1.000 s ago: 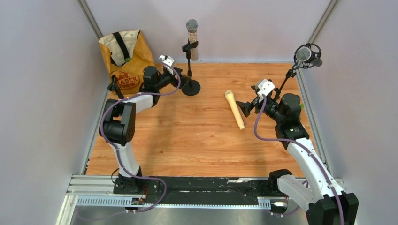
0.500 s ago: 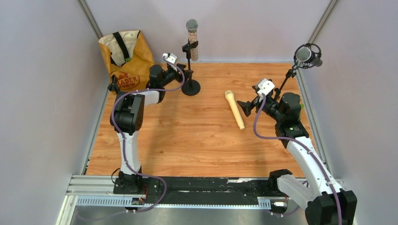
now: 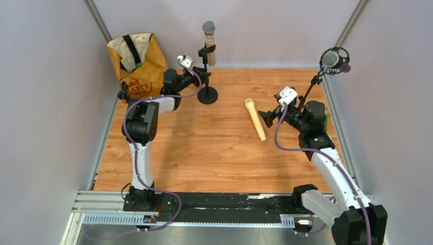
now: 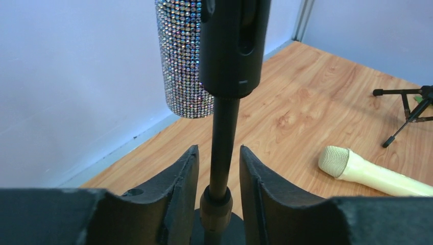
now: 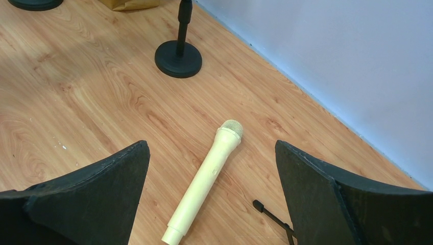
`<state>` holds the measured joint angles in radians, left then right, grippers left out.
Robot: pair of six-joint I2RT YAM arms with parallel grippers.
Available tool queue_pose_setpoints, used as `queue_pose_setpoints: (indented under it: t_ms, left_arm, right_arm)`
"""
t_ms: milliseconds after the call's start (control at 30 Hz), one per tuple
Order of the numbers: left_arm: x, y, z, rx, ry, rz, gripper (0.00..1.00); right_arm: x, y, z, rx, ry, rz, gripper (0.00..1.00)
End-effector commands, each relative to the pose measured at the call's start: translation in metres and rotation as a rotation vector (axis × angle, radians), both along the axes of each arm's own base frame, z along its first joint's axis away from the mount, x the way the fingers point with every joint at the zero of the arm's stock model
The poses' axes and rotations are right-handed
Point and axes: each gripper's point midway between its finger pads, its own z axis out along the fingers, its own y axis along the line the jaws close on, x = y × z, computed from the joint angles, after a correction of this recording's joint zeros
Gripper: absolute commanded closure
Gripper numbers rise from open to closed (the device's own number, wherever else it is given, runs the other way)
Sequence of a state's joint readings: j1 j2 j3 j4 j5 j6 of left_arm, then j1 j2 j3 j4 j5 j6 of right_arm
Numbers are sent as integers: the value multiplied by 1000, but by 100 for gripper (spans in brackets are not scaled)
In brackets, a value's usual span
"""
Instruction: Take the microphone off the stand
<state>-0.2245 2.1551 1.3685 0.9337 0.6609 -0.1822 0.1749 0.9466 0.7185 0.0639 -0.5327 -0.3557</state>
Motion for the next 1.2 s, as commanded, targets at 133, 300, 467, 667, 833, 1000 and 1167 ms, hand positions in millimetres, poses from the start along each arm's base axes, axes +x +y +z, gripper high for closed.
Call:
queue_pose_setpoints:
  t_ms: [133,300,467,667,833,1000,1167]
  left_arm:
    - [-4,-17,21,-19,-61,-58,72]
    - [2,-14,19,-11,-56,-32,83]
    - [2,-15,18,-5,-47,-36,100]
    - [-25,-21,26,-8,-62,-129,100]
    - [-68,-28,49,-54,-87,-262,100]
    - [-129,-31,83,-113,-126,-419,100]
    - [-196,-31,101,-137,-160,-525,100]
  right_arm:
    - [2,0,2,-13,-32,9,0]
    - [2,1,-1,-14,-22,15,0]
    - [4,1,-4,-17,-17,16,0]
    - [3,2,-5,-19,-16,25,0]
    - [1,5,-7,-14,-5,46,0]
    - [1,6,-9,-15,-1,51,0]
    - [-3,8,-7,-13,-10,66,0]
